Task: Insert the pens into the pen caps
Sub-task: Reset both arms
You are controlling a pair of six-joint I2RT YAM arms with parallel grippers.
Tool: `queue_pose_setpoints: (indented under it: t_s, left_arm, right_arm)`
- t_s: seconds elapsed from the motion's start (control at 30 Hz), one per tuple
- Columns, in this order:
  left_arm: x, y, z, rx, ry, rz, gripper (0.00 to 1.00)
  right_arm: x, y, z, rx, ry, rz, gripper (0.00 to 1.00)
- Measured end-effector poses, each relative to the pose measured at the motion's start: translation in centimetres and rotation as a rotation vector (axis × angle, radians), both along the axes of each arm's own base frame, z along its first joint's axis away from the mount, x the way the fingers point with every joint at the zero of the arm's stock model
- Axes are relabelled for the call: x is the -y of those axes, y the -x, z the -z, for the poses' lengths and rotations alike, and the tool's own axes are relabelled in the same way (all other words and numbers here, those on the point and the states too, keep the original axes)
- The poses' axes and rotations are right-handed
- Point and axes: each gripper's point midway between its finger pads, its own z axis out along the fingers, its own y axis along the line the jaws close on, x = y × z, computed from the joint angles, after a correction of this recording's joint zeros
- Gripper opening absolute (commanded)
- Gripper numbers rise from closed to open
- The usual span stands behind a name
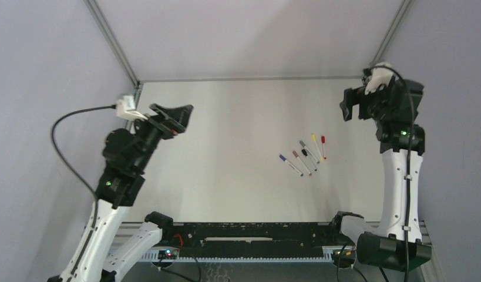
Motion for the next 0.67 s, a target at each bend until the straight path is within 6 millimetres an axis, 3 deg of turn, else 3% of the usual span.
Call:
queue_pose_setpoints:
  t_s: [0.1, 0.2, 0.27, 0.43, 0.67]
  left_arm:
    - [-0.4, 1.1, -4.1, 0.032, -0.048, 0.013, 1.00]
    - [-0.8, 2.1, -7.1, 0.058, -0.097, 0.015, 1.00]
    - [-1.1, 2.7, -8.0, 0.062, -0.124, 0.012, 1.00]
    - [-1.8, 4.2, -8.6, 0.050, -0.180, 0.010, 1.00]
    - [-2.1, 4.9, -7.3, 0.007, -0.227, 0.013, 1.00]
  right_arm:
    - [-0.9, 1.3, -5.6, 0.115, -0.053, -0.006, 1.00]
    - [-1.7, 3.0, -9.2, 0.186, -0.119, 0.000, 1.00]
    - [-2.1, 3.9, -10.8, 0.217, -0.156, 0.001, 1.00]
    - [-2.8, 5.5, -12.9, 0.255, -0.223, -0.001, 1.00]
    - [-3.5, 5.9, -13.3, 0.249, -0.283, -0.017, 1.00]
